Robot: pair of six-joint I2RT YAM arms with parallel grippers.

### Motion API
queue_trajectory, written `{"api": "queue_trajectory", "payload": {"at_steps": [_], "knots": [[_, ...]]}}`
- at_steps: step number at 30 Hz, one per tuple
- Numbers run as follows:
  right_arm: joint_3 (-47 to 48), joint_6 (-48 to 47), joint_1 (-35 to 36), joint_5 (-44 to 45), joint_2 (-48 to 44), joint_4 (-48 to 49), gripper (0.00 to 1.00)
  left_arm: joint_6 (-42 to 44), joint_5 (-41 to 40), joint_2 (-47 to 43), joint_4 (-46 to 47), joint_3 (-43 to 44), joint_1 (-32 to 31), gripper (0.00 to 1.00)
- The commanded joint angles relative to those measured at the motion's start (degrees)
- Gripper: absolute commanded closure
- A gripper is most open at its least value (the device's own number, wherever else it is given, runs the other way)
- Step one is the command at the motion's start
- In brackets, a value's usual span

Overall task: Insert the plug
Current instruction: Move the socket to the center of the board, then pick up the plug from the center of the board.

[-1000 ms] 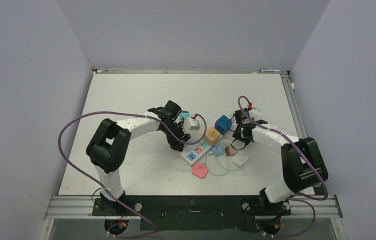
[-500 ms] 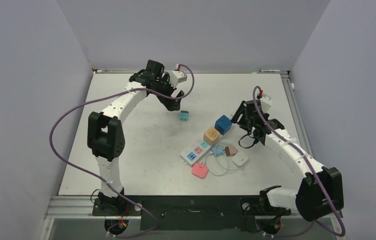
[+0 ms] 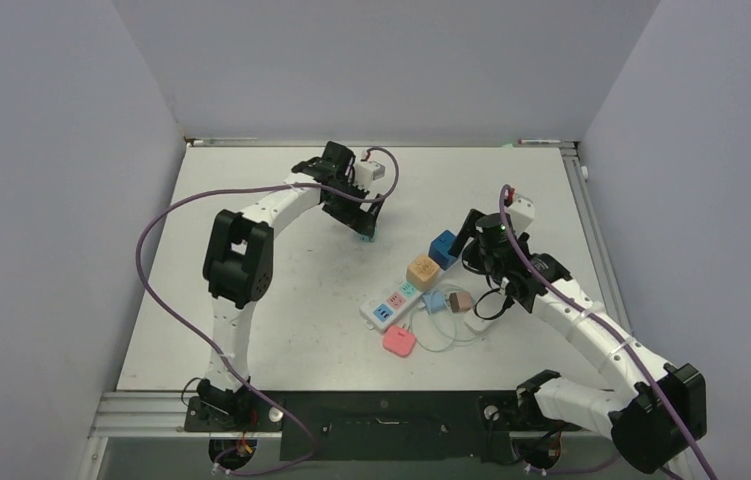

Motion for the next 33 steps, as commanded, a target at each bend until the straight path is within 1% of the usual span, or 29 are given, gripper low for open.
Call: {"api": "queue_trajectory", "payload": {"at_steps": [1,8,11,12,15,18,21,23,29,31,33], "knots": [[-1.19,1.59,1.30,3.01,-1.82,0.49,0.27,-4.70,-3.21,2.59,3.26,4.31,-0.77,0.04],[-2.50,1.76,1.72,3.37,-3.35,0.85,0.30,-6.28,-2.31,5.29,4.23,5.67,-1.86,0.04],[-3.03,2.08,1.79,3.32,-3.69,1.16,0.33,-6.54,-2.94,6.36,4.46,6.38,-2.59,0.01],[-3.22,2.05,1.81,3.24,-3.84,1.43,0.34,-6.58,-3.20,6.83,4.50,6.76,-2.78,0.02],[-3.75,2.18,1.96,3.13,-4.25,1.68,0.39,-6.56,-3.81,8.10,4.50,7.62,-3.00,0.15],[-4.22,2.29,2.12,3.08,-4.77,1.81,0.45,-6.10,-3.95,8.57,5.40,7.55,-3.00,0.35],[-4.69,2.15,2.16,3.21,-5.37,1.91,0.51,-5.30,-4.12,8.38,5.23,7.29,-3.00,0.53],[-4.69,2.15,2.16,3.30,-5.64,2.01,0.53,-4.40,-3.85,7.75,4.60,6.71,-2.91,0.64],[-4.85,2.18,2.46,2.07,-5.64,3.74,0.54,-1.80,-2.48,2.02,4.50,1.51,-2.15,0.74],[-4.87,2.05,2.82,1.28,-5.49,4.80,0.52,-2.42,1.05,-0.74,3.59,1.42,-1.21,0.78],[-5.15,1.51,3.21,-0.17,-5.65,6.90,0.50,-4.45,6.79,-3.99,3.17,1.47,0.05,0.79]]}}
